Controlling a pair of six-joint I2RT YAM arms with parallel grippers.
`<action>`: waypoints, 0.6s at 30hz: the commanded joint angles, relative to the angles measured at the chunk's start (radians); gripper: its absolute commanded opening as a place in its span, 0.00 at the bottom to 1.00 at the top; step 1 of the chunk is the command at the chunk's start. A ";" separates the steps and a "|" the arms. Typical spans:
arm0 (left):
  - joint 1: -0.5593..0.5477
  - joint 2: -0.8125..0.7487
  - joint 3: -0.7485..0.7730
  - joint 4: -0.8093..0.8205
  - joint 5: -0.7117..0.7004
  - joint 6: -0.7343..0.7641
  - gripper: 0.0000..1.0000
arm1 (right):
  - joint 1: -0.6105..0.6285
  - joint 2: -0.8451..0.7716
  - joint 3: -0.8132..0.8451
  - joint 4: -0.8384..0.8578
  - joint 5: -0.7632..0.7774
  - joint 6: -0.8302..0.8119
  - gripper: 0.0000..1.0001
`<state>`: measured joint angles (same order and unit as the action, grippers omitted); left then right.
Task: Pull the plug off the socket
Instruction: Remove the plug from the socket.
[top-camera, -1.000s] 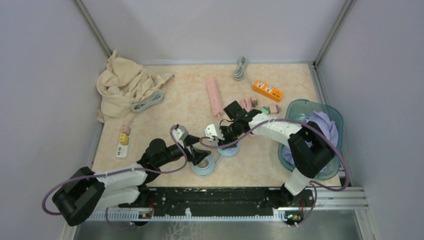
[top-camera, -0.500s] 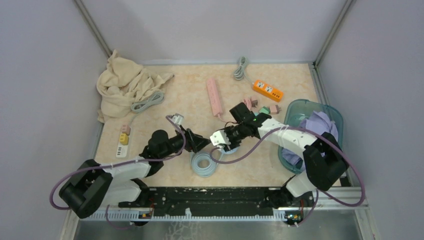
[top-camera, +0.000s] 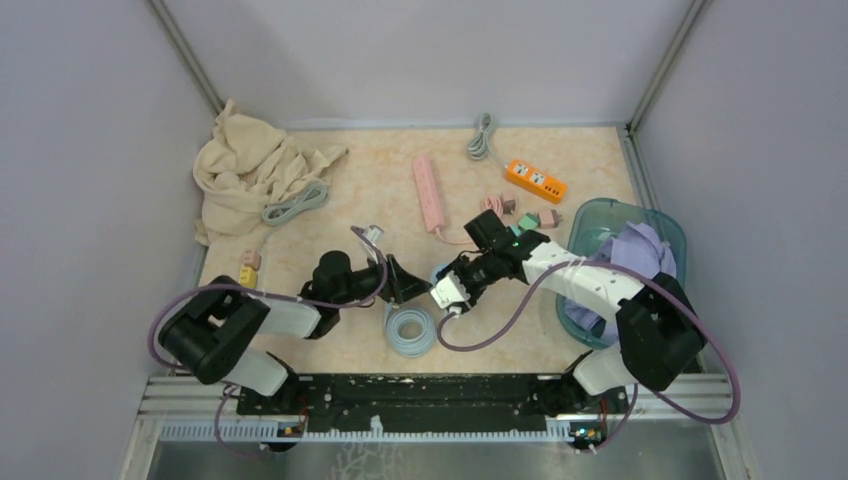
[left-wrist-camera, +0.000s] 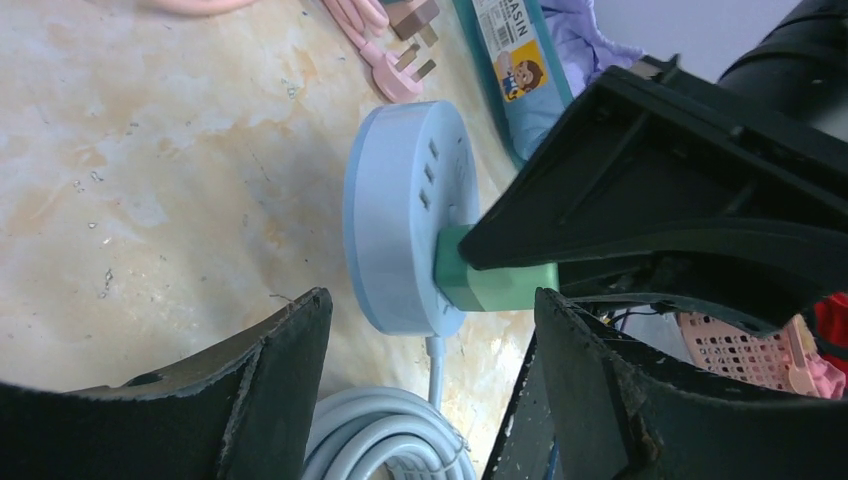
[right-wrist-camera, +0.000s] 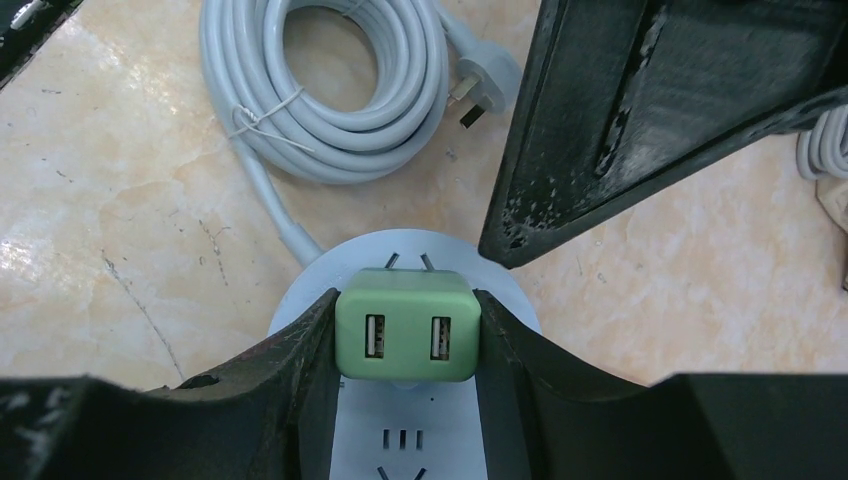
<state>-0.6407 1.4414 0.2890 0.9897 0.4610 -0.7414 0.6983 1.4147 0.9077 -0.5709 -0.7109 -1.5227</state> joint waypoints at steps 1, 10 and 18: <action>0.019 0.102 0.041 0.142 0.090 -0.009 0.79 | 0.011 -0.061 0.008 -0.006 -0.111 -0.069 0.00; 0.052 0.220 0.044 0.350 0.147 -0.128 0.73 | 0.011 -0.059 0.010 -0.051 -0.141 -0.127 0.00; 0.055 0.289 0.076 0.381 0.174 -0.180 0.70 | 0.011 -0.057 0.010 -0.062 -0.155 -0.142 0.00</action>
<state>-0.5926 1.6939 0.3279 1.2884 0.5953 -0.8825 0.6983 1.4075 0.9077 -0.6281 -0.7589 -1.6245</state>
